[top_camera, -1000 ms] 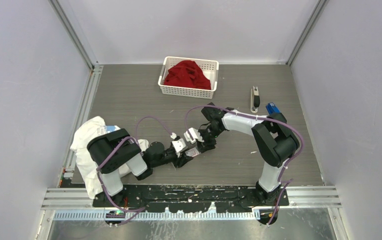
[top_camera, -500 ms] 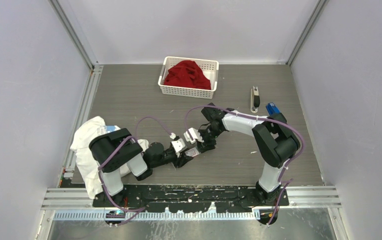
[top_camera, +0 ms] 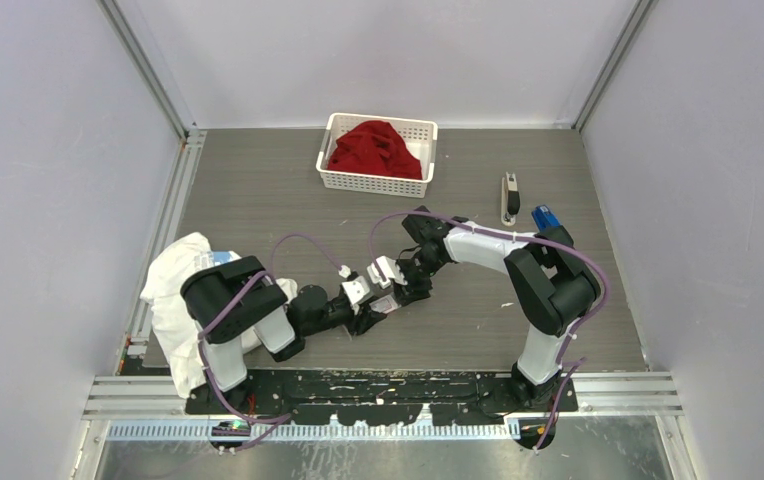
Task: Unload the staples from the stapler
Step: Close the staple box at the center of the board.
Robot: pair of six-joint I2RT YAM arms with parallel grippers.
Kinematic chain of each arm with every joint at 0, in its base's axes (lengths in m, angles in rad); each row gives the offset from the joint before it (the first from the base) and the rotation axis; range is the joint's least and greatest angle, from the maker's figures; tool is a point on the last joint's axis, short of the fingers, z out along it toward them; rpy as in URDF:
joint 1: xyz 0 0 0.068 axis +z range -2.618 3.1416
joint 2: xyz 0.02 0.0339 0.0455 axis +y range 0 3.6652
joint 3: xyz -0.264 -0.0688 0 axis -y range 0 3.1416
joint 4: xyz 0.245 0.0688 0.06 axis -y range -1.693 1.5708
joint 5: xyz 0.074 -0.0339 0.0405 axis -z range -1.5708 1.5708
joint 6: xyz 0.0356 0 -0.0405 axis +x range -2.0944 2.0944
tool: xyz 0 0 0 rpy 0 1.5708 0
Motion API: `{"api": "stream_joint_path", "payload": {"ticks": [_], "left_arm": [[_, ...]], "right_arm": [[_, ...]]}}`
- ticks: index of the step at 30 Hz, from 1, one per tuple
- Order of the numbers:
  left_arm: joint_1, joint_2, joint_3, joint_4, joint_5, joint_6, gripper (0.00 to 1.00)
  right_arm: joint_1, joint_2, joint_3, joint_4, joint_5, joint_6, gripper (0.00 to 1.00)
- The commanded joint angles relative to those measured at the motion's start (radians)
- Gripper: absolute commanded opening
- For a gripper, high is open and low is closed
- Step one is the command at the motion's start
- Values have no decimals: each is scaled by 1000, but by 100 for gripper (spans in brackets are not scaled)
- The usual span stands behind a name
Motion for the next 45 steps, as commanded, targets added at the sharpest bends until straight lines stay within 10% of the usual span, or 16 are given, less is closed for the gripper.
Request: {"api": "stream_joint_path", "payload": {"ticks": [1,16,31,45], "left_arm": [[-3,55,-27,-186,-19,-32,45],[-3,95,-25,-138,-37,-47,45],[-3,12,-58,-121,-73,-87,62],[-3,-519,6,-727,-178,-221,65]], "right_arm": [[16,-19,-13,55,18,1,41],[22,-15,-7,47,-8,14,43],[-32,-37,7,-9,-12,-26,66],[-59,-22,32,-77,-7,-93,67]]}}
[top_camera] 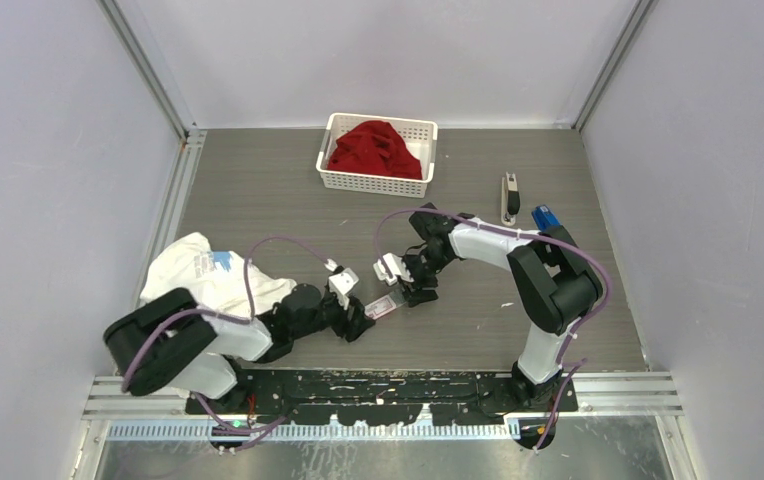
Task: Unload the staples from the stapler
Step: Close the staple box at the center of the board.
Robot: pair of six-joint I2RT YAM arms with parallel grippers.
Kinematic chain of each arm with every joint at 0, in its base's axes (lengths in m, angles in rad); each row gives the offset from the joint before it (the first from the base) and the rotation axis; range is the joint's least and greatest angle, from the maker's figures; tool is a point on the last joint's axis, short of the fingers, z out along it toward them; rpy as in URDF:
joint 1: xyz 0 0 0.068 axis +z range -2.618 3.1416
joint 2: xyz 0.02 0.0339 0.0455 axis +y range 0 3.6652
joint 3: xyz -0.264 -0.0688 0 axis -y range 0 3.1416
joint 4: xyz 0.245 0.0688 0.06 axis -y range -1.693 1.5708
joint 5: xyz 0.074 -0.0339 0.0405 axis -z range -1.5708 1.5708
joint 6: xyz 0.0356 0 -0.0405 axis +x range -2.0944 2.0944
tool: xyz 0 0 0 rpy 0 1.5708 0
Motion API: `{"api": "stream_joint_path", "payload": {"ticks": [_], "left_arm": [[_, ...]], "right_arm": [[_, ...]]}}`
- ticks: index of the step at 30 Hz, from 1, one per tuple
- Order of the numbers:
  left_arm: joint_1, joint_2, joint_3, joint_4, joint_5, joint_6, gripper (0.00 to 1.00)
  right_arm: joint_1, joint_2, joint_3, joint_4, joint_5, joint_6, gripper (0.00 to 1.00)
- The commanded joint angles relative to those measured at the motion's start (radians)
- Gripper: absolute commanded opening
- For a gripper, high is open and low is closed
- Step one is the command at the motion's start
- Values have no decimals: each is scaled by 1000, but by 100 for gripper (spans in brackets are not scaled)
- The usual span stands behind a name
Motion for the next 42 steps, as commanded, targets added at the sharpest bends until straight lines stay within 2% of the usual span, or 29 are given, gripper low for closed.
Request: {"api": "stream_joint_path", "payload": {"ticks": [1,7,15,22,32,37,42], "left_arm": [[1,-162,48,-291,-58,-78,65],[2,-382,94,-538,-95,-219,64],[2,-422,147,-692,-32,-463,58],[2,-398,99,-642,-46,-618,56],[2,-358,118,-669,-80,-638,54],[2,-302,143,-667,-79,-654,45],[1,-237,156,-646,-77,-681,41]], "right_arm": [[-7,-20,27,-37,3,-41,68],[-7,-12,30,-40,6,-43,67],[-7,-14,29,-36,2,-39,66],[-7,-7,28,-30,4,-37,66],[-7,-2,25,-28,5,-35,65],[-7,-4,26,-27,3,-33,64],[-7,-1,25,-25,-1,-32,63]]}}
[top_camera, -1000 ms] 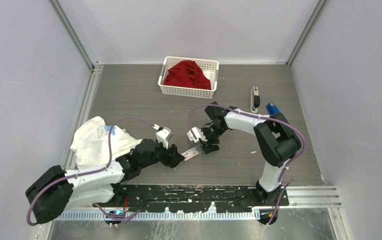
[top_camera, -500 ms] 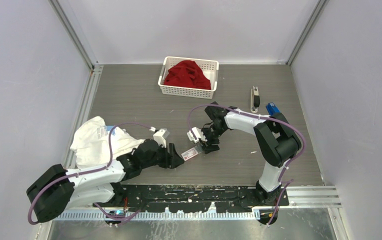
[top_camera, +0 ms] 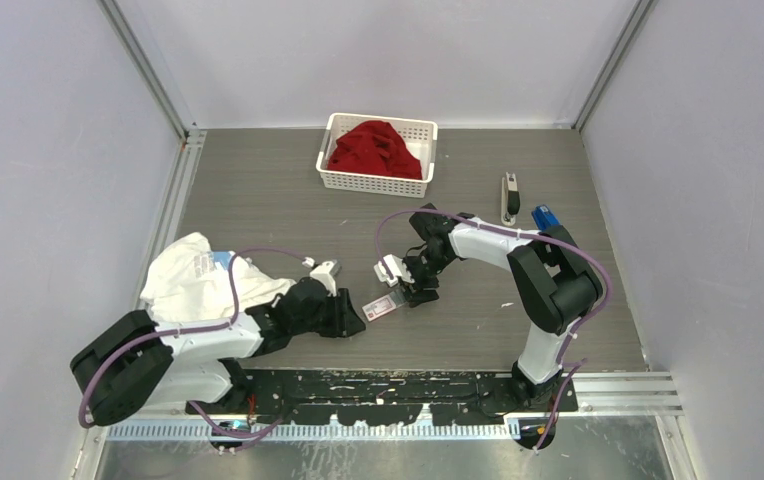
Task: Unload the staples from the stapler
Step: Close the staple box at the center of the board.
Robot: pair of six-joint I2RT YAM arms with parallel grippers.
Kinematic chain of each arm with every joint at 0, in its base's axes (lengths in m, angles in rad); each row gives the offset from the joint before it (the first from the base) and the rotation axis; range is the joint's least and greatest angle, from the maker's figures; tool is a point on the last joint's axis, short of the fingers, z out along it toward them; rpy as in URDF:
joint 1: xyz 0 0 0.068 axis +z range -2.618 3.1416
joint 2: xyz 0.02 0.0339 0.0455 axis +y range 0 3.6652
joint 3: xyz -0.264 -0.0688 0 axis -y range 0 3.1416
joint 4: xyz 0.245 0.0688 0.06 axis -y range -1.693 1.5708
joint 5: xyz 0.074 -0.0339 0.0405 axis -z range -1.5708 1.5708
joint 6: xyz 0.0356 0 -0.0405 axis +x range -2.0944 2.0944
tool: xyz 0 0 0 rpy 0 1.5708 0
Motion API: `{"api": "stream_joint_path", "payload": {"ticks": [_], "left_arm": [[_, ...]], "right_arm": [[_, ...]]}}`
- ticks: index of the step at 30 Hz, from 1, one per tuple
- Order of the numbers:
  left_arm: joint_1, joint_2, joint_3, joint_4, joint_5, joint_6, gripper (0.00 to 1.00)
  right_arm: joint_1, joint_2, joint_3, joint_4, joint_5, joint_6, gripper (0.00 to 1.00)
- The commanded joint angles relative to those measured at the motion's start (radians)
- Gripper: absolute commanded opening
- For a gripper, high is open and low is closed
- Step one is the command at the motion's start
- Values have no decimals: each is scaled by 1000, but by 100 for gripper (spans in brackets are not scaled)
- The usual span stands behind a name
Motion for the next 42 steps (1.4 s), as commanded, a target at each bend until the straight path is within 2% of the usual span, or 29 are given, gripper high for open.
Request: {"api": "stream_joint_path", "payload": {"ticks": [1,11,17,25,32,42], "left_arm": [[1,43,46,36,-10,-29,41],[1,140,95,-19,-71,-71,38],[0,176,131,-72,-124,-89,28],[1,217,150,-75,-138,-84,27],[1,256,168,-77,-135,-75,21],[0,271,177,-74,-125,-70,20]], "right_arm": [[-5,0,22,2,-4,-11,62],[-4,1,19,2,-8,-11,58],[-2,3,22,2,-8,-9,56],[-3,3,20,1,-7,-13,53],[3,5,22,4,-5,-7,49],[27,1,18,23,-8,10,45]]}}
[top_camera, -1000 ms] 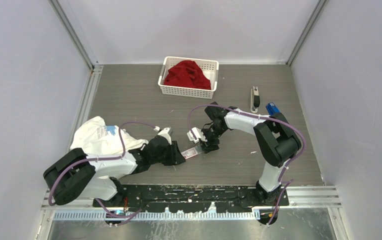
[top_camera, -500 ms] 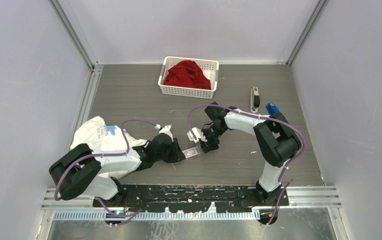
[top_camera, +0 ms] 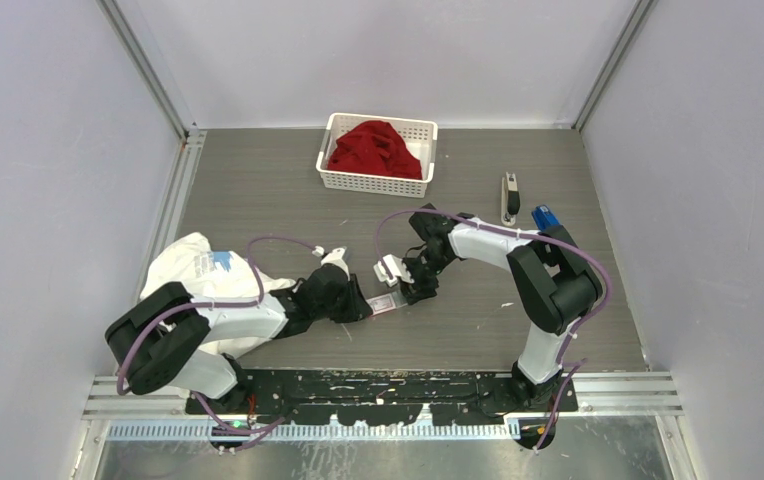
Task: Unload the staples from the stapler
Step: Close the staple box at the center of the board.
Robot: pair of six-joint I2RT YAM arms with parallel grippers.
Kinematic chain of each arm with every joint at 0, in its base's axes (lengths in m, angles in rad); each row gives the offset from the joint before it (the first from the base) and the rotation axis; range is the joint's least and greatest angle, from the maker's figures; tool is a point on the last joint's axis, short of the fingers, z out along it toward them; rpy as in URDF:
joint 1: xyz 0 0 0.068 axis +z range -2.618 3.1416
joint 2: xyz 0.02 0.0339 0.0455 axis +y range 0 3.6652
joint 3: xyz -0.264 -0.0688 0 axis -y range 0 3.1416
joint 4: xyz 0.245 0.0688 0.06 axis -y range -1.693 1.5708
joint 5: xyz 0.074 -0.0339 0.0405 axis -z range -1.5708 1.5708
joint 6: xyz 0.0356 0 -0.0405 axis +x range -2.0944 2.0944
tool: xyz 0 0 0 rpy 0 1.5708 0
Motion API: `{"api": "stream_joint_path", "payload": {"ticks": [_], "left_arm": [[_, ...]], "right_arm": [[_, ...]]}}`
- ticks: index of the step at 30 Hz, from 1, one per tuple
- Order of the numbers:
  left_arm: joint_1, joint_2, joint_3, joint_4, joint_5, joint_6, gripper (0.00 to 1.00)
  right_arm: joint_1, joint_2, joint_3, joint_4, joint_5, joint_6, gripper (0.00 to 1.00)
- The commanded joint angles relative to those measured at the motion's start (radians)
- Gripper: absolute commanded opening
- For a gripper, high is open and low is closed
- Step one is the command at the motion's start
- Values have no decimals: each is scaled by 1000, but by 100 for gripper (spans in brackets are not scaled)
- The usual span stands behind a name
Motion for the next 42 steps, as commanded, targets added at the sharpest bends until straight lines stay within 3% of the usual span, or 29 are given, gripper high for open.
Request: {"api": "stream_joint_path", "payload": {"ticks": [1,19,30,34,38,42], "left_arm": [[1,30,-1,-68,-27,25,20],[1,48,6,-48,-17,29,20],[1,35,-2,-52,-37,32,21],[1,38,-5,-46,-36,33,21],[1,38,-5,-46,-37,33,21],[1,38,-6,-43,-36,35,21]], "right_arm": [[20,-2,18,28,-8,6,44],[76,5,16,72,-1,62,45],[18,-88,57,19,-20,115,66],[-10,-138,46,-6,-46,99,69],[-34,-151,44,-38,-45,88,65],[-65,-137,45,-56,-35,108,50]]}}
